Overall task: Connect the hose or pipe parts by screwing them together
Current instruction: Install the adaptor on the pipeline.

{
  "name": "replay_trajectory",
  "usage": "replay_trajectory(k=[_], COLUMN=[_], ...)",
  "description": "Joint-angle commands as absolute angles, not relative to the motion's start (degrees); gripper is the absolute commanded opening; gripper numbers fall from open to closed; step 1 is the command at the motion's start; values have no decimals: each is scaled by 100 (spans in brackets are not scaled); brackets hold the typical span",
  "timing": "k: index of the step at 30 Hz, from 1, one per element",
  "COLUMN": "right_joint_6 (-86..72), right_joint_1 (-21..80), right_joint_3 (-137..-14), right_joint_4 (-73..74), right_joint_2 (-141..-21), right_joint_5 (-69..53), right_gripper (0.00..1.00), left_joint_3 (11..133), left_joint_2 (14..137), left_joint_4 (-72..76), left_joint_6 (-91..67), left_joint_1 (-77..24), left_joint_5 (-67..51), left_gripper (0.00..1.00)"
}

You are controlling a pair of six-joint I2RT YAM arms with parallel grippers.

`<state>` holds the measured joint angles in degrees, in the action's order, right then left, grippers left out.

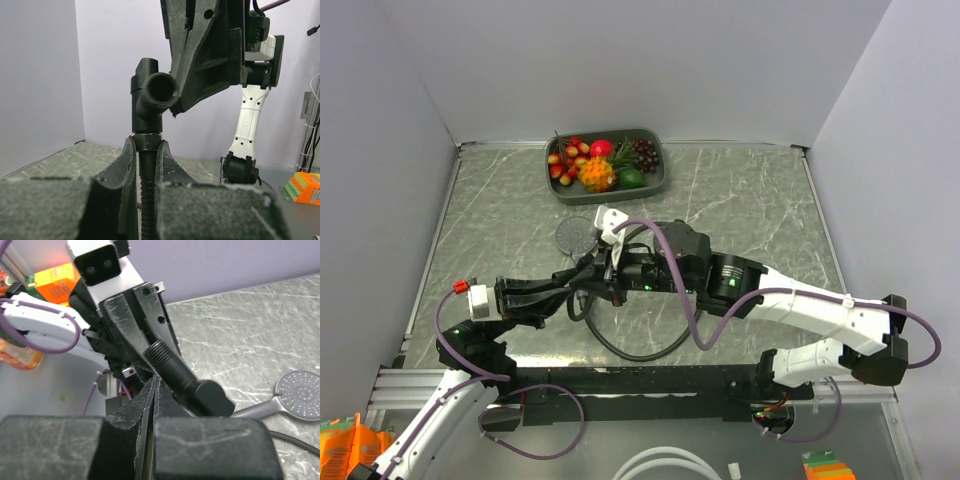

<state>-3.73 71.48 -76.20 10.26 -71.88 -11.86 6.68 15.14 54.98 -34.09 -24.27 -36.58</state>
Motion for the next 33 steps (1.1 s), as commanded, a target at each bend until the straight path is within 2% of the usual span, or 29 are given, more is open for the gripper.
replay_trajectory(k=[1, 9, 14, 24, 26, 28, 33], right_joint_6=[-264, -167, -79, 746, 808, 800, 493], right_joint_1=[7198, 7391, 7427, 7330, 7251, 7041, 6330], right_joint_3=[-8085, -9034, -10042, -11486, -11715, -11602, -10136], right_joint_4=[870, 1659, 2477, 3348, 3497, 3446, 2744], right_joint_2=[-7382, -7936, -8533, -9184, -9220, -9080, -8290], right_joint_5=[-967, -10, 1166, 1538, 1556, 1268, 195], right_gripper=[0, 0, 0, 0, 5, 4, 0], left_joint_3=[905, 905, 905, 888, 888, 879, 879], left_joint_2=[1459, 1476, 1468, 1529, 1547, 1556, 1503], left_joint_4=[5818, 5854, 5897, 5994, 6055, 6161, 6223], left_joint_6=[-3401, -3445, -3498, -3656, -3778, -3849, -3911], left_joint_1=[-2373, -2364, -2364, -2347, -2347, -2347, -2338], left_joint_5=[-3542, -3595, -3647, -3805, -3928, -4025, -4034], left_gripper=[1, 1, 1, 1, 1, 1, 1])
